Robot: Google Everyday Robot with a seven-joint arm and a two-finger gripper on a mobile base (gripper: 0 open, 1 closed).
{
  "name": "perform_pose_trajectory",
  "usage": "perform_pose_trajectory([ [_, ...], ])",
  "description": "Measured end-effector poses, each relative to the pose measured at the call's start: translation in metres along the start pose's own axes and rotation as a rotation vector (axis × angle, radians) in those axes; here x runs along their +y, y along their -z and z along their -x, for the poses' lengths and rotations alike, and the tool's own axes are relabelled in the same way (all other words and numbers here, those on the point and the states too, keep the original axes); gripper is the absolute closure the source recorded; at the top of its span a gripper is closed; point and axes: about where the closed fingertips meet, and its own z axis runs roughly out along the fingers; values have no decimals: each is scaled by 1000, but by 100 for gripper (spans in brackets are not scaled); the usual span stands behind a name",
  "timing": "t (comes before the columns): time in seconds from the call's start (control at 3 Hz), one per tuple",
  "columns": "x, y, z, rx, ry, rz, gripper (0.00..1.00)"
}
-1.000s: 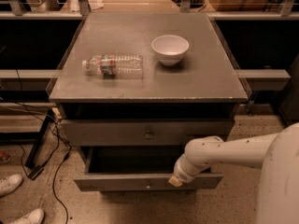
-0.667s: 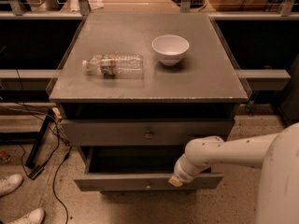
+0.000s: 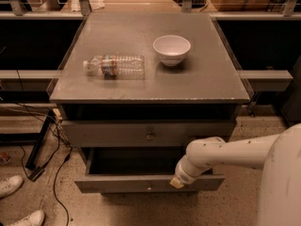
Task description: Open middle drawer
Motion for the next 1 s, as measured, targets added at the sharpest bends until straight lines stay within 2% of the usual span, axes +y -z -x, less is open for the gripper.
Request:
perform_pose_trajectory([
  [1.0,2,1,-1,3,-10,2,100],
])
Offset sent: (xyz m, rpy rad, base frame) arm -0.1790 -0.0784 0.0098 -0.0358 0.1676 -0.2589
